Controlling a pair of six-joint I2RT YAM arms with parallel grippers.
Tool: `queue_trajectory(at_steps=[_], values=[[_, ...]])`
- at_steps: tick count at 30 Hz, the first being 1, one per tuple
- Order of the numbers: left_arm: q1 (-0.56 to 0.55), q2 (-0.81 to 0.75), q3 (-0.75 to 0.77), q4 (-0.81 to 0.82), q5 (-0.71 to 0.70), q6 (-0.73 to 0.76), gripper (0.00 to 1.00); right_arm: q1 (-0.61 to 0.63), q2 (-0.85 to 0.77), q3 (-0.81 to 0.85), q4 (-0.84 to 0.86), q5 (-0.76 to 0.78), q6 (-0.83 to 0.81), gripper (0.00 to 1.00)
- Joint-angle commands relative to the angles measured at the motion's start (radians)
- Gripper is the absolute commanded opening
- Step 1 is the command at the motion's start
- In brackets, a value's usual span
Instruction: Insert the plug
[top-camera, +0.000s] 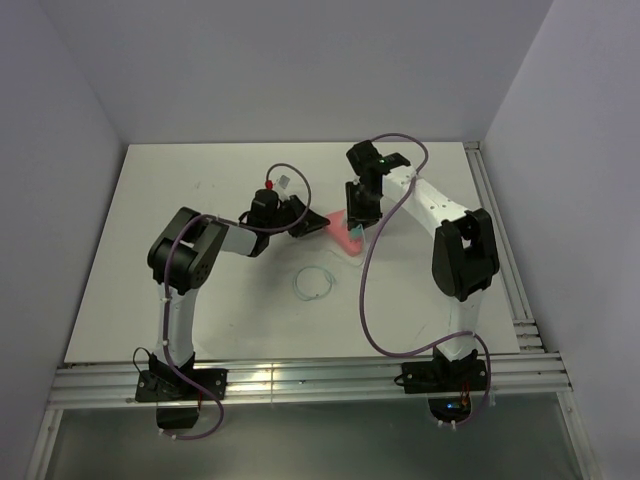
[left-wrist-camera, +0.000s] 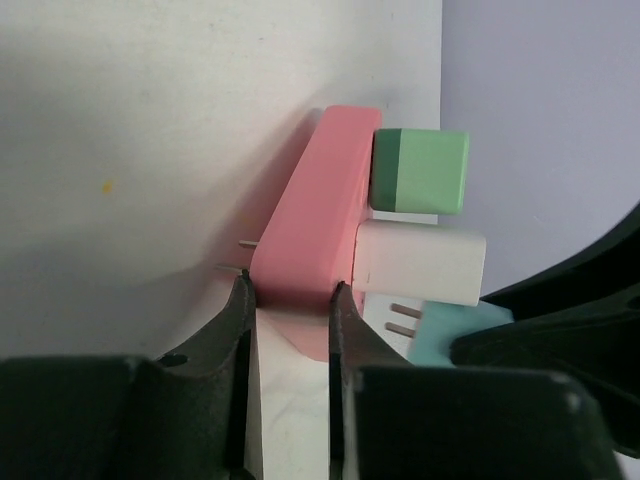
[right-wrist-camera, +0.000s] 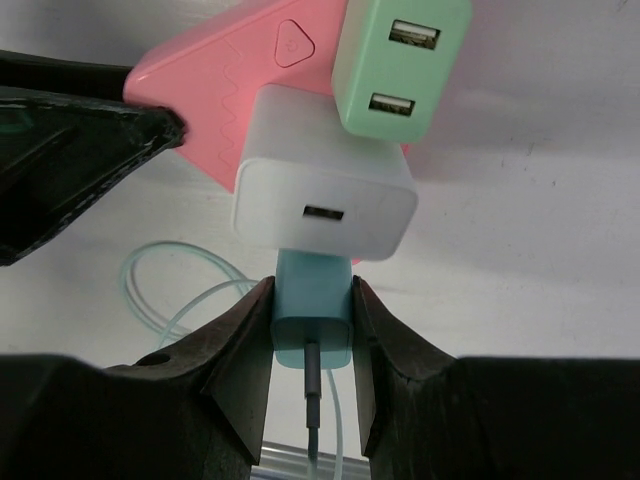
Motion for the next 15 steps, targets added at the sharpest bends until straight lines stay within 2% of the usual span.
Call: queue_trajectory(at_steps=[1,8,15], values=[[-0.011,-0.021,-0.053,0.051,-0.017,0.017,0.0,-0.006,0.017,0.088,-0.033,0.003,-0.001,0.0],[-0.043,-0.09,-0.239,0.16,-0.083,-0.086,0.0,-0.009,0.003,0.043,-0.014,-0.082,-0.027,0.0],[-0.115,-0.188,-0.391,0.244,-0.23,-0.133,0.0,-0.014,0.02,0.016,-0.04,-0.117,-0.117,0.0]])
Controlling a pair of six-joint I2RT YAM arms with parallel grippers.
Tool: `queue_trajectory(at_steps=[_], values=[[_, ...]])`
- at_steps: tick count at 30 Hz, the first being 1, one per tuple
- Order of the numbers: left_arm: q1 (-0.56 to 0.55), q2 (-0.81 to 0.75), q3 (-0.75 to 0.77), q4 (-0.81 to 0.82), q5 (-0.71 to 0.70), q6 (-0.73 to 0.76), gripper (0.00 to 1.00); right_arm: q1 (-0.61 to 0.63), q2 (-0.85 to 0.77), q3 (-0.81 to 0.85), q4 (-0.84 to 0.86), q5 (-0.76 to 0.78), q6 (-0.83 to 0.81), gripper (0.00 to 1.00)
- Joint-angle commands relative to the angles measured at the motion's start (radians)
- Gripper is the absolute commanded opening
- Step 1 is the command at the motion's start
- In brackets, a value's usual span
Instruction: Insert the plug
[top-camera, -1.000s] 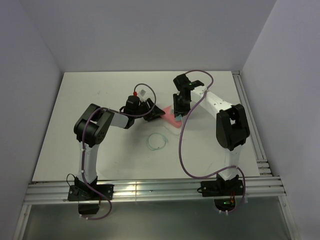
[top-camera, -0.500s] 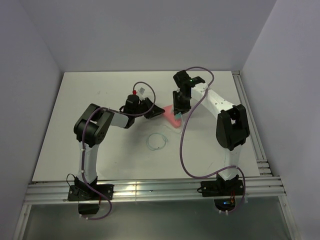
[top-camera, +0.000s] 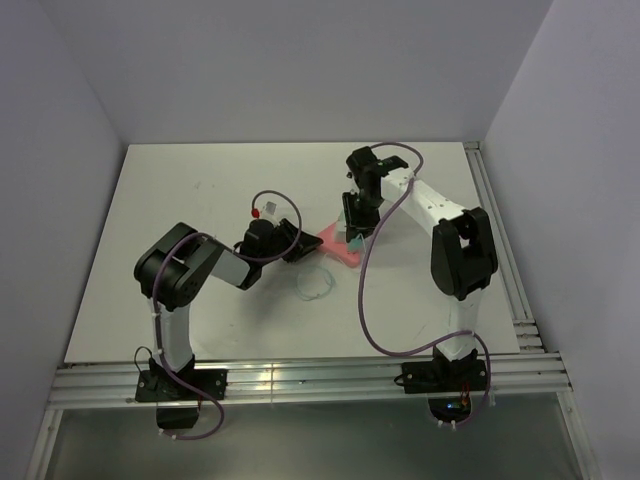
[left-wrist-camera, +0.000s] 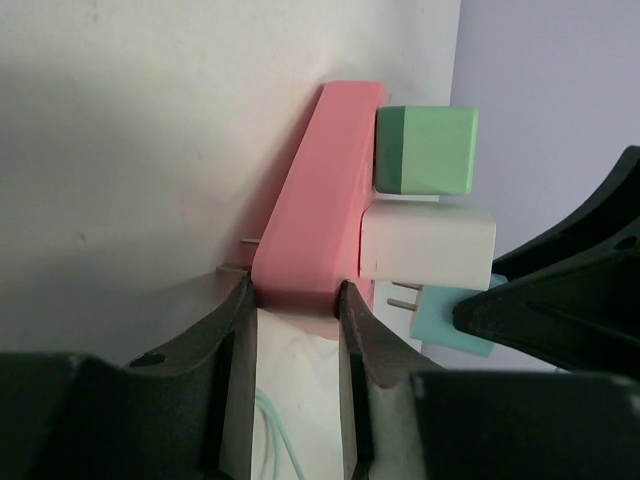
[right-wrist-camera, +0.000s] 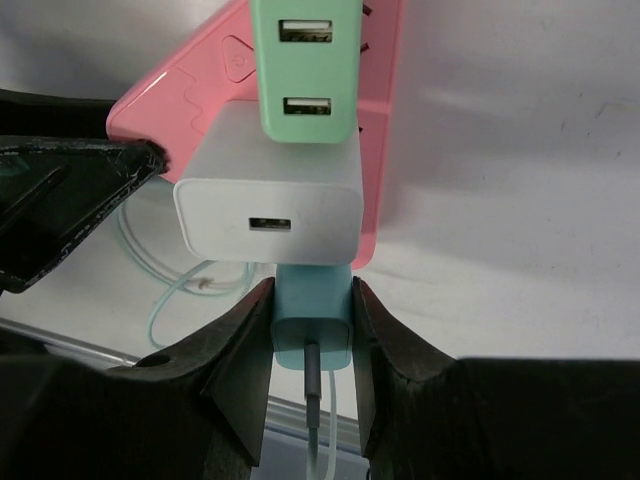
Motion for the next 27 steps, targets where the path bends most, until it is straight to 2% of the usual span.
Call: queue_trajectory(at_steps=[1,15,27], values=[[-0.056,-0.055,-0.064,0.043,-0.058,0.018,0.0,-0.014,0.018,0.018,0.017,-0.008,-0.058,0.0],[-0.063,-0.006,-0.08,0.09,-0.038,0.001,0.0,-0.006,0.042,0.012,0.006,0.013,-0.063,0.0],[-0.063,-0.006,-0.089,0.106,-0.044,0.003,0.0,0.012,0.041,-0.006,-0.028,-0.034,-0.044,0.0]])
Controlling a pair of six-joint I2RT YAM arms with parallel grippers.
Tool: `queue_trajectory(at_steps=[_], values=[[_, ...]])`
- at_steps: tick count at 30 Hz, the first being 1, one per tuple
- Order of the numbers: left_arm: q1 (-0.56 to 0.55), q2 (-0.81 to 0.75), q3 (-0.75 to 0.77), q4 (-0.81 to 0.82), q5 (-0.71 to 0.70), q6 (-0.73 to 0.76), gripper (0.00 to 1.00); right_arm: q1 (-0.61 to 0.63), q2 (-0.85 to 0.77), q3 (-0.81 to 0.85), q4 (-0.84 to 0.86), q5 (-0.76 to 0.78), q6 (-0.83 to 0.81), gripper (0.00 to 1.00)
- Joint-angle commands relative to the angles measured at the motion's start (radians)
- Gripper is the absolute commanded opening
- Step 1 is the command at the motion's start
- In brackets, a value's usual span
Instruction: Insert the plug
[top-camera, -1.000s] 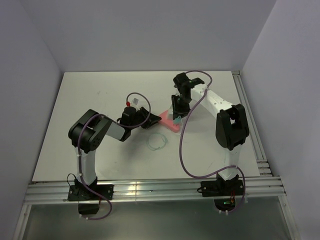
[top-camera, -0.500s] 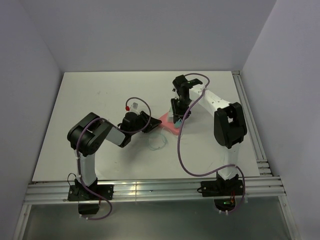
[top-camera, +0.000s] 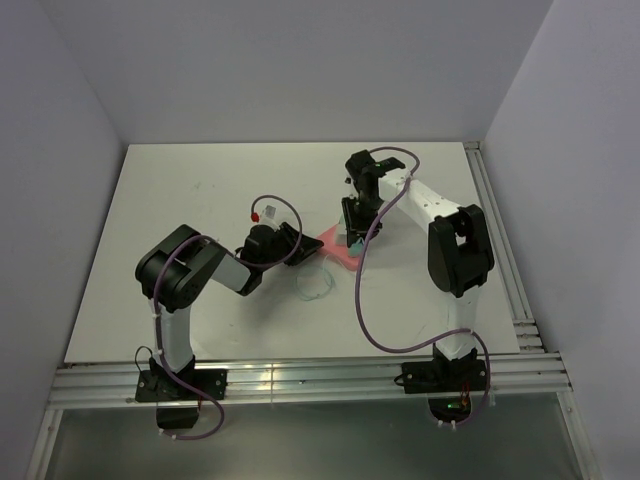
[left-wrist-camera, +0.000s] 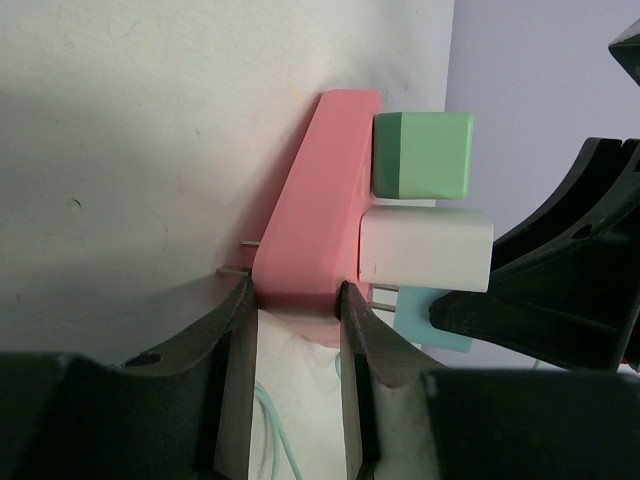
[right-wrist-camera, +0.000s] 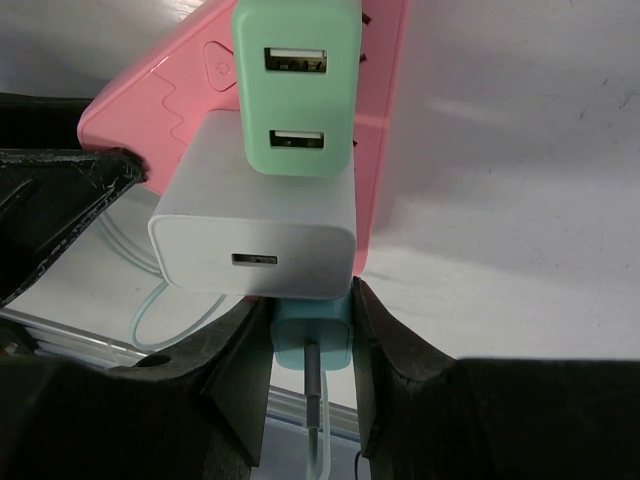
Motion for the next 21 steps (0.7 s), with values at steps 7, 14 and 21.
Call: queue_trajectory(at_steps=[7,14,21], values=[[-0.016,0.02,-0.006,0.022,0.041,0.032,0.0,0.025,-0.004,-0.002,-0.005,-0.018,0.009,0.0],[-0.018,0.023,-0.017,0.041,0.04,0.025,0.0,0.026,-0.011,-0.026,0.003,0.011,0.021,0.0],[-0.018,0.016,-0.02,0.033,0.027,0.031,0.0,0.028,-0.044,-0.06,0.02,-0.04,0.033,0.0]])
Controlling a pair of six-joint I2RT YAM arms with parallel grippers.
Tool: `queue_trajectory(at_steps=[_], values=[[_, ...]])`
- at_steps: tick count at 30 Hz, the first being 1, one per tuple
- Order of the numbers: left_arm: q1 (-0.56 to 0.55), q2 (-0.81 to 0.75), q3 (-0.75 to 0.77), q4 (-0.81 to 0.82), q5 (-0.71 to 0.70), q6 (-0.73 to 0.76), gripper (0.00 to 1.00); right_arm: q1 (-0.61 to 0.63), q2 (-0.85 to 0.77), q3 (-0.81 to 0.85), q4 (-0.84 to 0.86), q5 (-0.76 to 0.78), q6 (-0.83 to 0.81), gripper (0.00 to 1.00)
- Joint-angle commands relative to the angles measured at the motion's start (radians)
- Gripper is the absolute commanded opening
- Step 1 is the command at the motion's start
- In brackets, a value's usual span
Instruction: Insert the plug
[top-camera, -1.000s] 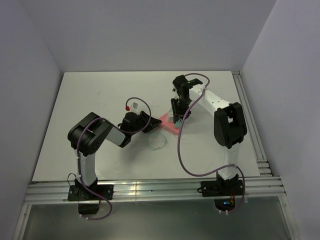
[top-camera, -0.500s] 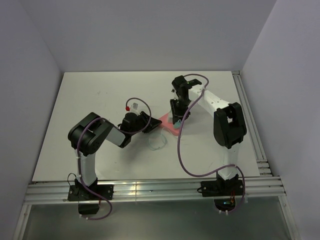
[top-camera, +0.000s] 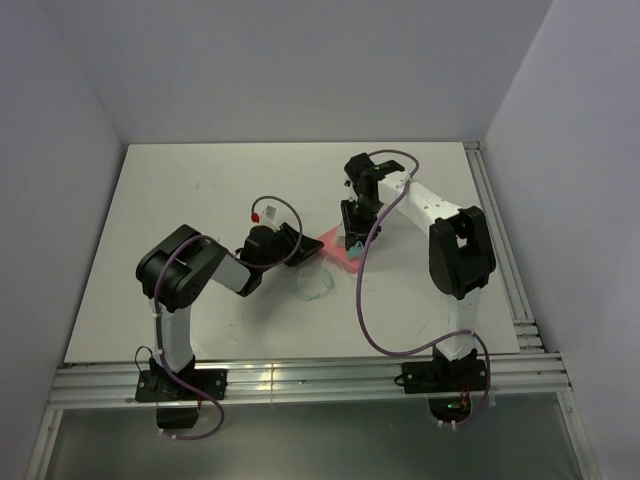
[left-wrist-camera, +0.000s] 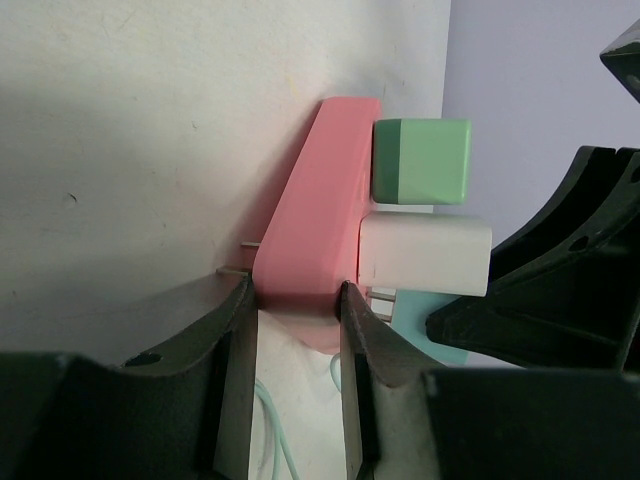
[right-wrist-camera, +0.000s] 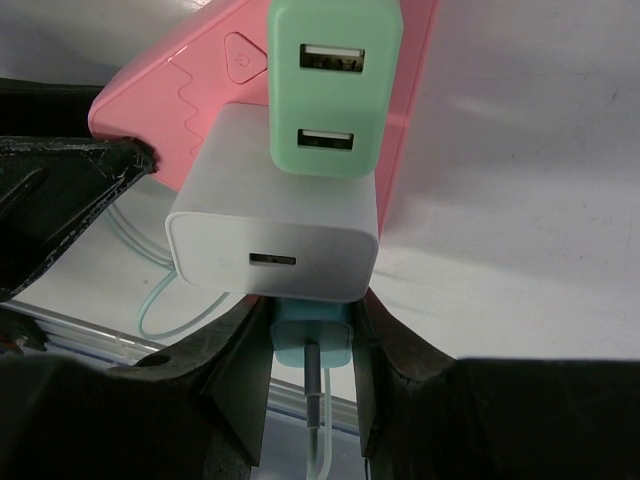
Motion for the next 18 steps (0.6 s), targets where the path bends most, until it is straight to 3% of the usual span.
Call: queue_trajectory(at_steps=[1,9,18], values=[[-0.016,0.014,-0.014,0.021,0.021,0.027,0.0,0.013,-0.04,-0.024,0.007,-0.016,0.011,0.0],[-0.017,0.027,-0.009,0.026,0.027,0.028,0.0,0.009,-0.13,0.018,0.019,0.021,0.035,0.0],[-0.017,0.024,-0.011,0.018,0.026,0.033,0.0,0.007,-0.093,-0.036,-0.011,-0.013,0.014,0.0]])
